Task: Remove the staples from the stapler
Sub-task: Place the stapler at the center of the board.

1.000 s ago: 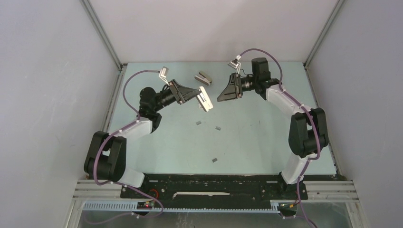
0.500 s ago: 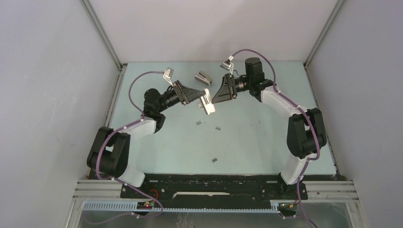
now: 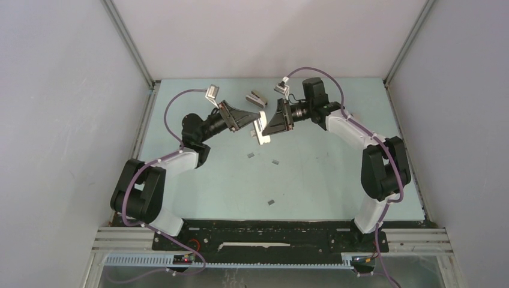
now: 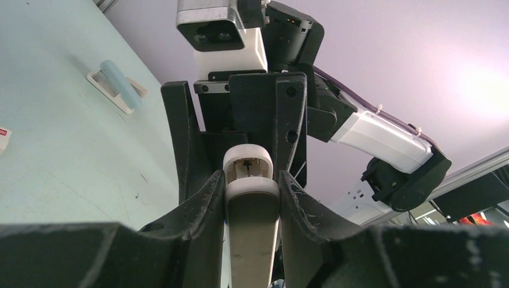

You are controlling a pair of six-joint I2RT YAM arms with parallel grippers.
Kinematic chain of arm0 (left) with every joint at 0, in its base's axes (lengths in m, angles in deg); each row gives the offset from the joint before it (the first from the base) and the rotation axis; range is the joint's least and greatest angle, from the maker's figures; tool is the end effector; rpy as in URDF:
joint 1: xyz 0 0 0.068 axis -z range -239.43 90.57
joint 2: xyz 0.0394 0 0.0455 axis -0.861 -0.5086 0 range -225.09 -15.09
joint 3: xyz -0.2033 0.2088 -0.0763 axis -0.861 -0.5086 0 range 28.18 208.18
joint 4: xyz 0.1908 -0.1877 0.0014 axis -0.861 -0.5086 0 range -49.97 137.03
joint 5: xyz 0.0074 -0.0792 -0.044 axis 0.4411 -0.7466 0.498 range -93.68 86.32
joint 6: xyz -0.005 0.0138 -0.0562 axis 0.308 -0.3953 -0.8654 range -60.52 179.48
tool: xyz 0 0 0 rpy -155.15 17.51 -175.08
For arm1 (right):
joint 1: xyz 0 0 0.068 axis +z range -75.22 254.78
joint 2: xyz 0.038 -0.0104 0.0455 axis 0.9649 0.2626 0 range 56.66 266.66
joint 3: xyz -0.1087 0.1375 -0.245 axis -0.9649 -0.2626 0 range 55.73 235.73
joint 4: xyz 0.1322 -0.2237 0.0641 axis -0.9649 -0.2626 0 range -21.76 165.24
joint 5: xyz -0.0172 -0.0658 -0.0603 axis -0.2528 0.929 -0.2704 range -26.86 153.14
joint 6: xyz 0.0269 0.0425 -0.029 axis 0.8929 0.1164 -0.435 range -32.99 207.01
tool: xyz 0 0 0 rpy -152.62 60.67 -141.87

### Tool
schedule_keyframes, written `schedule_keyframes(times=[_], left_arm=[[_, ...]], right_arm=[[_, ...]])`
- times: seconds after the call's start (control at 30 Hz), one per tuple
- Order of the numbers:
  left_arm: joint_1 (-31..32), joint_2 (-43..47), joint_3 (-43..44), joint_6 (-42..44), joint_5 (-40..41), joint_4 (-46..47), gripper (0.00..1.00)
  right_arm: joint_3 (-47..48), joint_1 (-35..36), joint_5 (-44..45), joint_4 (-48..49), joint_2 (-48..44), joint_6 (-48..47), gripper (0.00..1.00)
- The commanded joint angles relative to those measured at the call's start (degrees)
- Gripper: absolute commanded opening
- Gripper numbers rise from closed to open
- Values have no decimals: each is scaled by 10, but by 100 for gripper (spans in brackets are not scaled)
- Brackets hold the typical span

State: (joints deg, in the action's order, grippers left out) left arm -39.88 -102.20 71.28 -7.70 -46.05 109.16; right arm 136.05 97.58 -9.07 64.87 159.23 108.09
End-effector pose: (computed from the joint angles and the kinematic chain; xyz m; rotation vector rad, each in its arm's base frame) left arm 0.2992 -0.1360 0.3073 0.1178 1.5633 -1.6989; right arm 0.3648 0.1964 0.3133 -0.8355 2.0054 1.7773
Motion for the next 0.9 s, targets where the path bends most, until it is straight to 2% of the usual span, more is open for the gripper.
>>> schedule_keyframes(times=[0.0,0.17,0.23,0.33,0.37,0.4,0.47,0.5,0.6,0.67,0.77,0.87], left_arm=[[4,1,12,-17,8,53,0],[6,-3,14,-19,12,57,0],[7,-3,13,-18,13,57,0],[7,0,9,-17,16,57,1],[7,2,7,-17,18,57,3],[7,5,3,-17,21,55,10],[7,11,1,-13,27,44,24],[7,16,0,-9,29,35,30],[6,33,-2,20,36,-5,56],[2,52,-4,50,45,-50,67],[-10,87,-10,99,67,-122,76],[-37,131,-27,140,96,-180,80]], right_arm=[[21,0,-1,6,-1,-5,72],[6,21,-43,70,-10,42,62],[3,26,-46,77,-12,46,51],[3,23,-49,79,-12,48,27],[3,21,-50,80,-12,48,18],[2,19,-50,81,-12,49,11],[0,15,-51,81,-13,46,2],[-1,14,-51,78,-15,41,0],[-1,10,-49,45,-23,6,0],[-1,7,-45,16,-29,-25,0],[0,1,-36,-28,-37,-76,0],[3,-7,-16,-81,-44,-139,0]])
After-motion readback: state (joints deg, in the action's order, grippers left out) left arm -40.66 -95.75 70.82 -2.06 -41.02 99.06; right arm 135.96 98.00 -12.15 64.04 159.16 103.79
